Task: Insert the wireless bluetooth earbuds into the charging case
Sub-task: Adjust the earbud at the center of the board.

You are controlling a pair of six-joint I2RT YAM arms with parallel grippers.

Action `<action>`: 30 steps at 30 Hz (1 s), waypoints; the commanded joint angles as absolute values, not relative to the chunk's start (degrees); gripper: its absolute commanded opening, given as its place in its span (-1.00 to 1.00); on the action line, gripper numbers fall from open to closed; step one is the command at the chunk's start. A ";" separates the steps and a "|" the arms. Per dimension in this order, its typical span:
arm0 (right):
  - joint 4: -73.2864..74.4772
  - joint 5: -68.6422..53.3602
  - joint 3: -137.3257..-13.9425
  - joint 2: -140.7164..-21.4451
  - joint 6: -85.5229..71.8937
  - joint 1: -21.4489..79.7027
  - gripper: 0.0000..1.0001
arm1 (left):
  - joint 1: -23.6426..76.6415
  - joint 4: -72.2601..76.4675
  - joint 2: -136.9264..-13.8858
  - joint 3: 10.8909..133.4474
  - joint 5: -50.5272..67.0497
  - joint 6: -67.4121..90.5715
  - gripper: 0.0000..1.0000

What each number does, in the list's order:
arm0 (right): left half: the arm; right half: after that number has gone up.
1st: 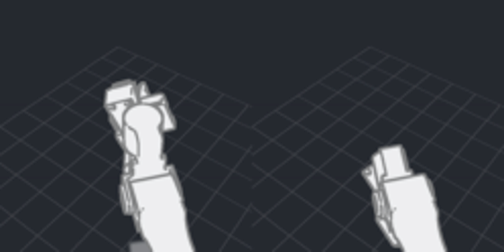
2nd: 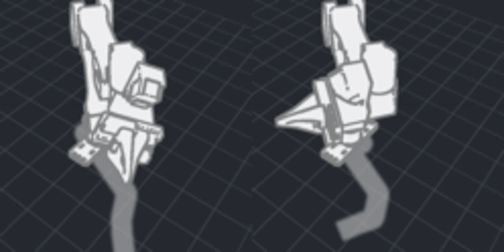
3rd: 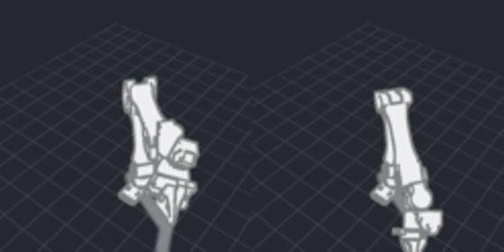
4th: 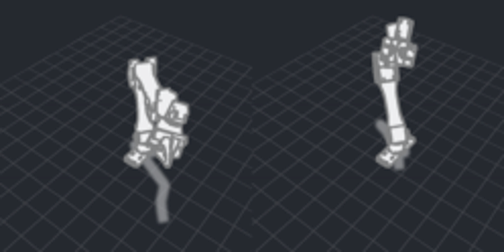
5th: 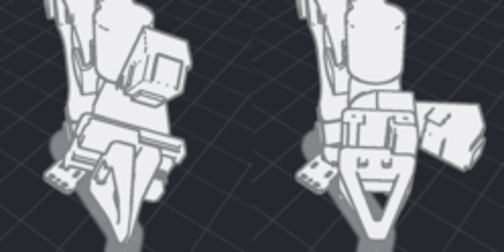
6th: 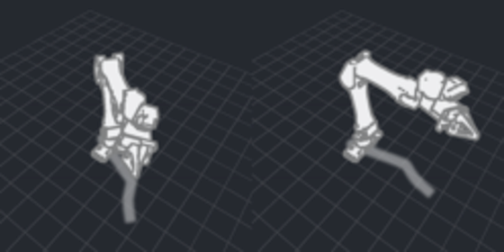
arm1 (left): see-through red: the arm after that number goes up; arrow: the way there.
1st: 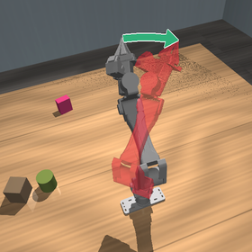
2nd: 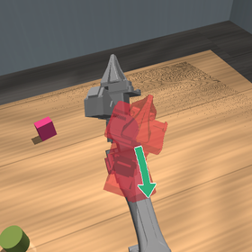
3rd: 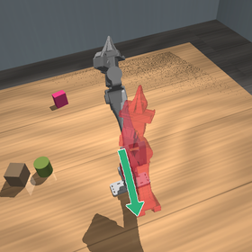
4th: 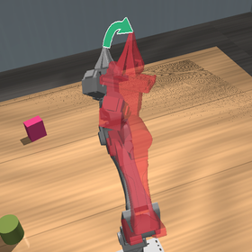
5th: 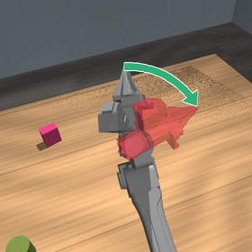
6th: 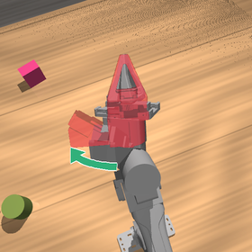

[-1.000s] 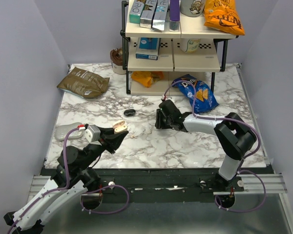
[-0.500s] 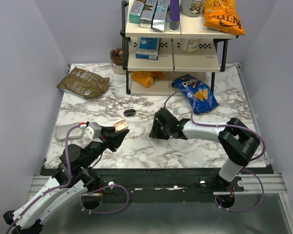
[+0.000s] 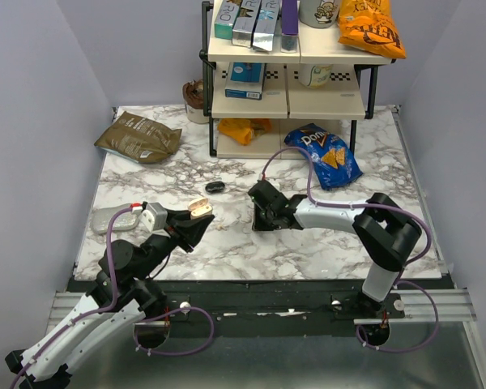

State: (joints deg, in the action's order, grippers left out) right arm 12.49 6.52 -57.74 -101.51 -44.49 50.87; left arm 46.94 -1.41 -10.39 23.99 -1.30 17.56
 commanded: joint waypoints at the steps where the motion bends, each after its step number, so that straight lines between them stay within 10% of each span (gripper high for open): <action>1: 12.92 8.79 -56.69 -103.71 -42.02 51.24 -0.83 | 46.93 -0.53 -9.49 24.08 -1.93 18.10 -1.00; 30: 16.96 20.21 -68.46 -113.38 -21.45 50.01 -0.97 | 47.02 -1.32 -10.20 24.26 -2.46 17.40 -1.00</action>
State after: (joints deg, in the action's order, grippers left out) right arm 12.95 12.67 -68.36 -109.80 -29.06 50.83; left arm 46.94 -1.56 -9.91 23.99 -1.34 17.58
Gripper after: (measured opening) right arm 0.016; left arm 0.362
